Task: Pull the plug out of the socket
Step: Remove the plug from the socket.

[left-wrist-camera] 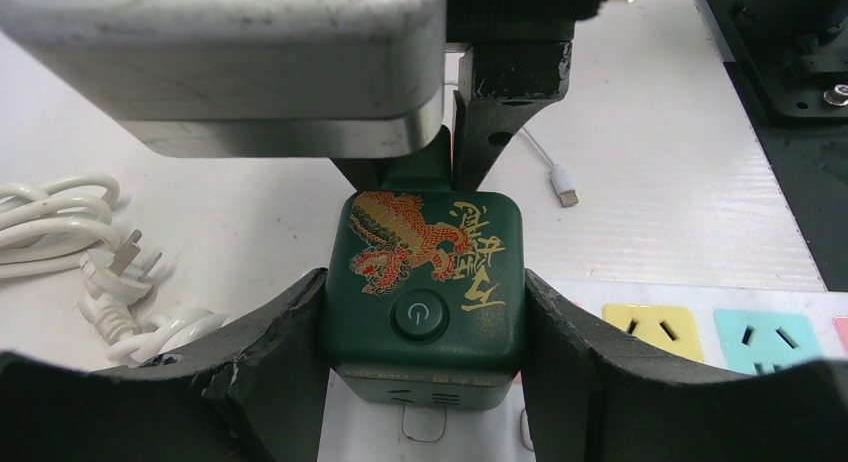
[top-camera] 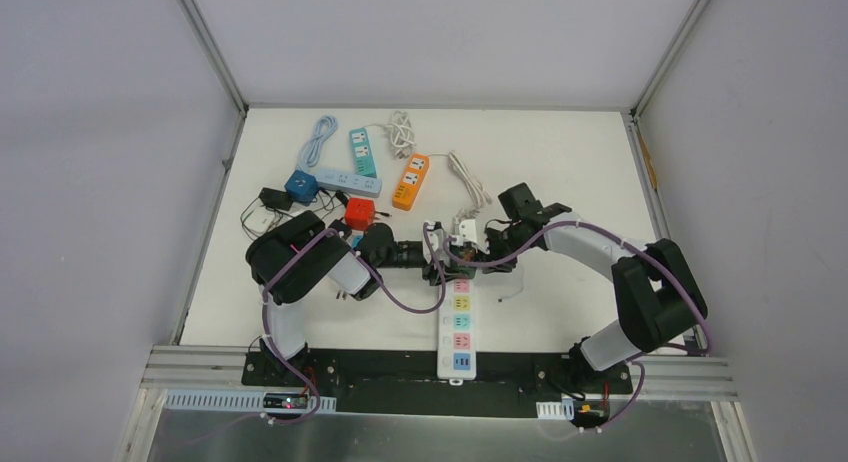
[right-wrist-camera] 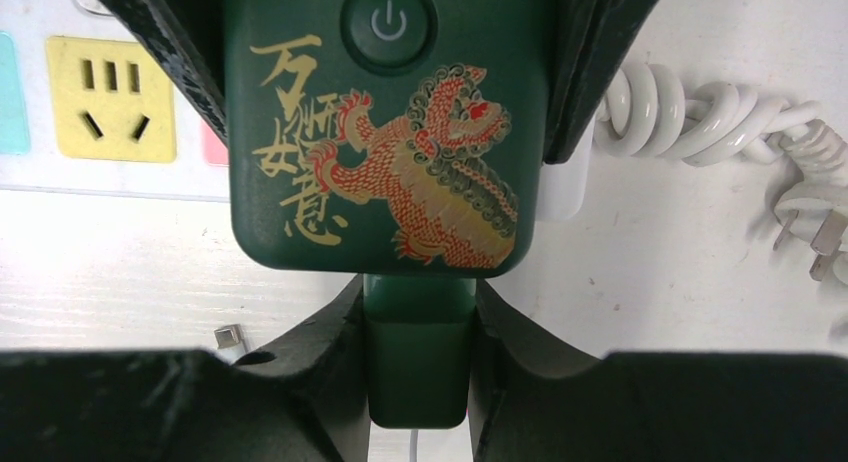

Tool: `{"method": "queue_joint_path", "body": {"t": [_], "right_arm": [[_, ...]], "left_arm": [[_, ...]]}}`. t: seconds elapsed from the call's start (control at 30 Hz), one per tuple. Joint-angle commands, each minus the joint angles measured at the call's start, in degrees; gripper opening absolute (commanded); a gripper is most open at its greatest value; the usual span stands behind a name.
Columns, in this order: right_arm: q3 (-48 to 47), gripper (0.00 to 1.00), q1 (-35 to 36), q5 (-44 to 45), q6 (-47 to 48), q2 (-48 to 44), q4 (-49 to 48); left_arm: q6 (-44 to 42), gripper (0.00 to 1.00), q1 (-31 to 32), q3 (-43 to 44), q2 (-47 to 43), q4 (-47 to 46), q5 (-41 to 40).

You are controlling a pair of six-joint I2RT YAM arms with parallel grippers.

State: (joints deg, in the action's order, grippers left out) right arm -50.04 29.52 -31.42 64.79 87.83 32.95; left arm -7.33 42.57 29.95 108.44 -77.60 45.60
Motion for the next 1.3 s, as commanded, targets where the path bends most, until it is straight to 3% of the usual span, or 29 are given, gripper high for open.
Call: {"method": "queue_joint_path", "body": {"t": [0.0, 0.23, 0.43, 0.97, 1.13, 1.27], "right_arm": [[-0.1, 0.00, 0.1, 1.0, 1.5, 2.0, 1.7], [-6.0, 0.00, -0.1, 0.0, 2.9, -0.3, 10.6], [-4.7, 0.00, -0.2, 1.6, 2.8, -4.6, 10.3], [-5.1, 0.00, 0.4, 4.6, 1.8, 7.7, 9.6], [-6.4, 0.00, 0.3, 1.8, 2.2, 4.1, 11.5], [-6.9, 0.00, 0.5, 5.6, 2.3, -0.5, 11.2]], "left_arm": [[-1.6, 0.00, -1.7, -1.2, 0.0, 1.4, 0.5], [-1.8, 0.00, -1.8, -1.5, 0.2, 1.2, 0.6], [-1.5, 0.00, -1.9, -1.2, 0.4, 1.2, 0.6], [-1.5, 0.00, -2.1, -2.0, -0.3, 0.8, 0.5], [-1.6, 0.00, -2.3, -2.4, -0.3, 0.6, 0.4], [-1.6, 0.00, -2.4, -2.7, -0.4, 0.2, 0.4]]}}
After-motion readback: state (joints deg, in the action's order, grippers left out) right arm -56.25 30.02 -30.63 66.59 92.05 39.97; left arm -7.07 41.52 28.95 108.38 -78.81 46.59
